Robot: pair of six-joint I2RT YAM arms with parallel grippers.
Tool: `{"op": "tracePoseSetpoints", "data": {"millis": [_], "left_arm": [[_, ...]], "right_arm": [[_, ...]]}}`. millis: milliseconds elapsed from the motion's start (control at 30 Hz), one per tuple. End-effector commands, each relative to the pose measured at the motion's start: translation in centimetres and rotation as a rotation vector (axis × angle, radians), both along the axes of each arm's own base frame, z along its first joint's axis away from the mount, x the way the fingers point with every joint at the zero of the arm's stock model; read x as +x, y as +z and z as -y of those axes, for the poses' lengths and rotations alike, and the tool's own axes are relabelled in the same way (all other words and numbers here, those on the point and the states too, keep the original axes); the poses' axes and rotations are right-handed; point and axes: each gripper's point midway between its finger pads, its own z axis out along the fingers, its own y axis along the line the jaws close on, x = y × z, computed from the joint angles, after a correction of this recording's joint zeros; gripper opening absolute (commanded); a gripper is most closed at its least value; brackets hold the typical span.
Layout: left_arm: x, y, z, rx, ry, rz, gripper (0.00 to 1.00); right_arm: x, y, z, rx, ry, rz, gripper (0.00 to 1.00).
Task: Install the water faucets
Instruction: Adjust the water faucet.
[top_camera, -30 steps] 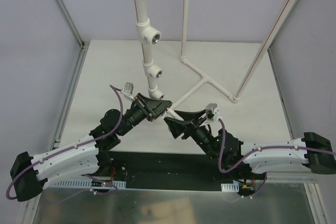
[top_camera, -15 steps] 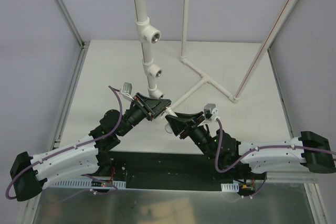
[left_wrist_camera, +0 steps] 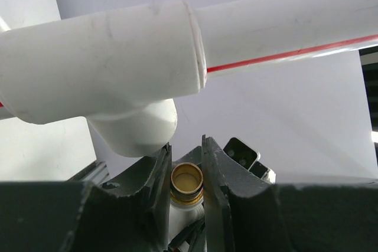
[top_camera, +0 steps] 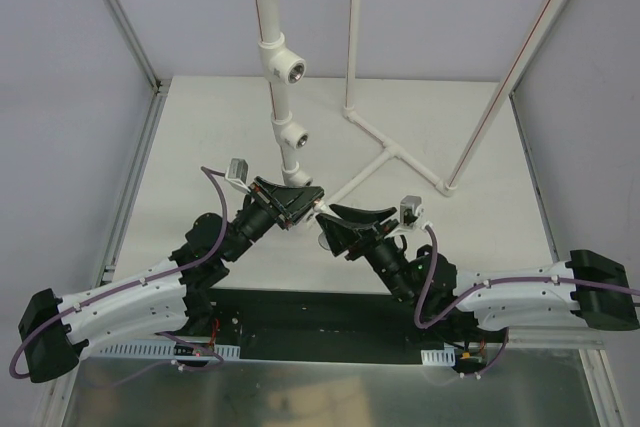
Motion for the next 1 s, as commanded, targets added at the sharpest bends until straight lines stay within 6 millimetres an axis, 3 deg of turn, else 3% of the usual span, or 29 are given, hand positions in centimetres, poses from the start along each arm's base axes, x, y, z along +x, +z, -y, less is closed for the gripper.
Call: {"op": "tracePoseSetpoints", "data": {"millis": [0,233,500,700,800,900,967], "left_arm": [[0.0,3.2,-1.2,-0.142,0.035,0.029,0.00],[0.2,3.3,-1.4,-0.156,0.047,0.021,0.00],[0.1,2.6,-0.9,-0.153,0.034,0.002,0.00],[0.0,2.4,-0.7,-0.146,0.027,0.000,0.00],[-0.1,2.3,-0.5,-0.143,0.019,-0.004,0.00],[-0.1,1.9,-0.3,-0.135,0.009,-0.008,0.00],[-0.2,1.9,-0.2,-0.133,0.003,-0.005,0.12]], "right_arm": [[-0.1,2.3,0.1,0.080,0.007,0.027,0.55],[-0.5,2.3,-0.5,0.071,0.029,0.042,0.57],[-0.3,2.9,-0.8,0.057,0.015,0.065,0.54],[-0.2,3.0,-1.1,0.049,0.009,0.076,0.24],[-0.1,3.1,-0.8,0.053,0.000,0.073,0.01],[-0.1,2.7,-0.7,0.043,-0.001,0.070,0.00],[-0.1,2.3,-0.6,0.031,-0.004,0.063,0.00]]}}
